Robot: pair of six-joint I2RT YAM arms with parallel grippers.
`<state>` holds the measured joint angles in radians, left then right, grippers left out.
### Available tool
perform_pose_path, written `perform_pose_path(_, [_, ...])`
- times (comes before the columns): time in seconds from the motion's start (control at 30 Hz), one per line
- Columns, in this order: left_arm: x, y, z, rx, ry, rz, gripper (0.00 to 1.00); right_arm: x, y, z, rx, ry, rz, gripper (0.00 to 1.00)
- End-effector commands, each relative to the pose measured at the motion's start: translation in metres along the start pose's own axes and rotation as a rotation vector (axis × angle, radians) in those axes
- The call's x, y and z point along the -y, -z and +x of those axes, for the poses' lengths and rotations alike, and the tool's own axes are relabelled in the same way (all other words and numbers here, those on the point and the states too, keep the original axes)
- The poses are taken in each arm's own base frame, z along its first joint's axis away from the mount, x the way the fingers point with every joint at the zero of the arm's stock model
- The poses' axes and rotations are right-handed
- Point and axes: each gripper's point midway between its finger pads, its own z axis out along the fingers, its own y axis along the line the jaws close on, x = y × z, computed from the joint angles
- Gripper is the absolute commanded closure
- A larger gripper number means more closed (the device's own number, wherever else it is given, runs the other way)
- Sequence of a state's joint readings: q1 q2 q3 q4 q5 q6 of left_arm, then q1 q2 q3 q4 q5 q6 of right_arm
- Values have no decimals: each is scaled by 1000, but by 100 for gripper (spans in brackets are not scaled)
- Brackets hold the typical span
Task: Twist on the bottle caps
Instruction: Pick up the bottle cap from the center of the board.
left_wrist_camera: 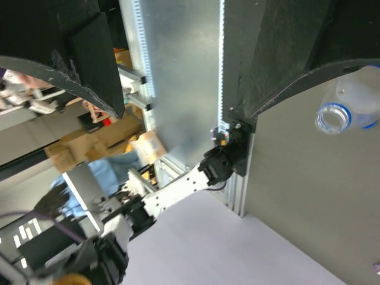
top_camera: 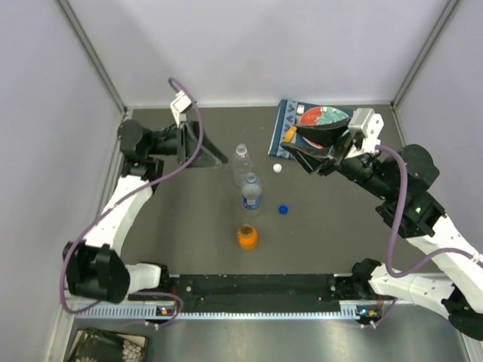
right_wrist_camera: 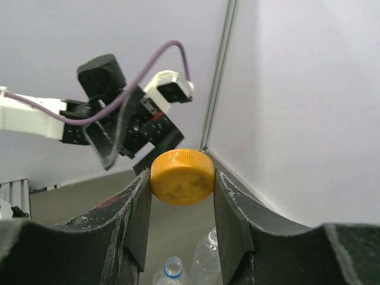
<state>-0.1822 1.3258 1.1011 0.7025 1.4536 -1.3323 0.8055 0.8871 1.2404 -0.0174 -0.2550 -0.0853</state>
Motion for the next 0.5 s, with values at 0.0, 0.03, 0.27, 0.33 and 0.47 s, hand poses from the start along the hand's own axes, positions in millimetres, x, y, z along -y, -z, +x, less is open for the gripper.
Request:
perform_pose_path(0.0, [14, 22, 29, -71, -238, -7, 12, -2, 5, -17, 8, -17, 4, 82])
perform_pose_path(0.03, [18, 26, 17, -43, -268, -27, 11, -3, 4, -21, 15, -22, -7, 82])
perform_pose_path(0.27, [39, 16, -122, 121, -903, -614, 5, -11, -5, -27, 25, -81, -45, 81])
perform_pose_path(0.33, [32, 13, -138, 174, -954, -648, 4, -10, -5, -33, 31, -79, -36, 80])
perform_pose_path(0.47, [-34, 22, -65, -19, -847, -676, 3, -6, -3, -34, 12, -84, -13, 80])
